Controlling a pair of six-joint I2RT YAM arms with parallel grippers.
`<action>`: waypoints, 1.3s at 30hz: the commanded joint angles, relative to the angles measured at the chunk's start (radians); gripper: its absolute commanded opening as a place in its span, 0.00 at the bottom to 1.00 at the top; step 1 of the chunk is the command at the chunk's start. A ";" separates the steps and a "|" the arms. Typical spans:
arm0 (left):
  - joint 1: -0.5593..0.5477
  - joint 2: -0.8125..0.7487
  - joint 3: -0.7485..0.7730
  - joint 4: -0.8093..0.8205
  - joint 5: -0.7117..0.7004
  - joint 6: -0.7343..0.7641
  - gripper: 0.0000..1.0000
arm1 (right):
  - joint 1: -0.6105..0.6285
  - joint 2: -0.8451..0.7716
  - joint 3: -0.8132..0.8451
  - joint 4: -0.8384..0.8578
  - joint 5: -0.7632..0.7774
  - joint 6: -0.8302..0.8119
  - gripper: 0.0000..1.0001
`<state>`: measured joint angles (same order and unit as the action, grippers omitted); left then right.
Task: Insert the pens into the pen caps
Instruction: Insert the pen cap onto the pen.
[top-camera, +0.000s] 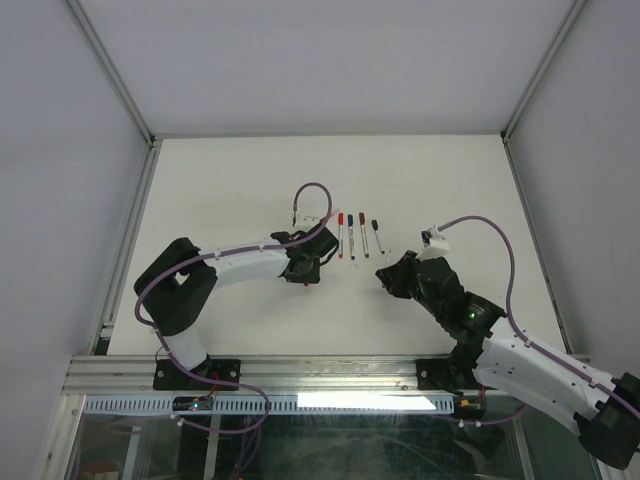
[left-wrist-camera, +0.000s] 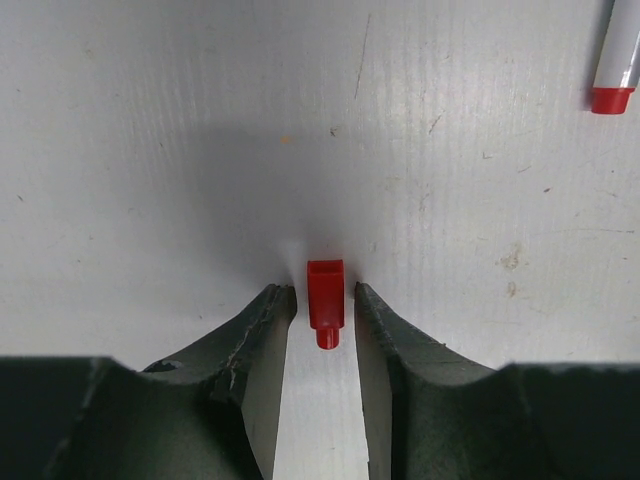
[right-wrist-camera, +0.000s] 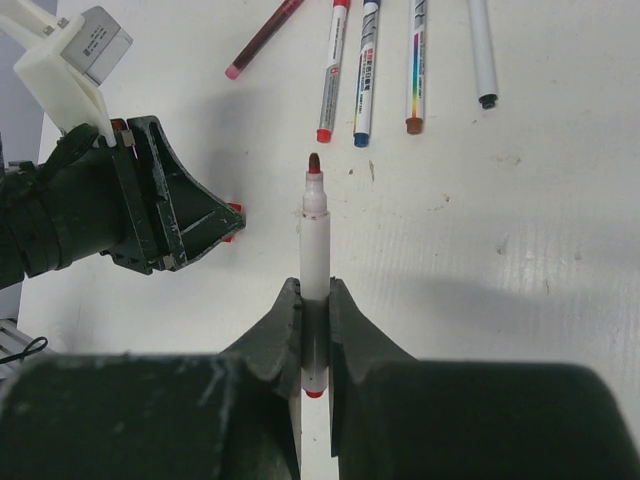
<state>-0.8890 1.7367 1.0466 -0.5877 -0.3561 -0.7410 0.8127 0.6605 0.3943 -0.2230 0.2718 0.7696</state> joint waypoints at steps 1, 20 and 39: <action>0.004 0.044 0.029 -0.001 0.013 0.011 0.32 | -0.005 -0.020 0.006 0.044 0.010 0.014 0.00; 0.015 -0.038 -0.022 0.055 0.014 0.049 0.00 | -0.007 -0.019 0.002 0.049 0.011 0.021 0.00; 0.066 -0.532 -0.279 0.493 0.096 0.115 0.00 | -0.018 -0.030 0.020 0.215 -0.177 -0.185 0.00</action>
<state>-0.8360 1.3403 0.8211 -0.2958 -0.3012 -0.6472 0.8009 0.6388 0.3943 -0.1368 0.1677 0.6563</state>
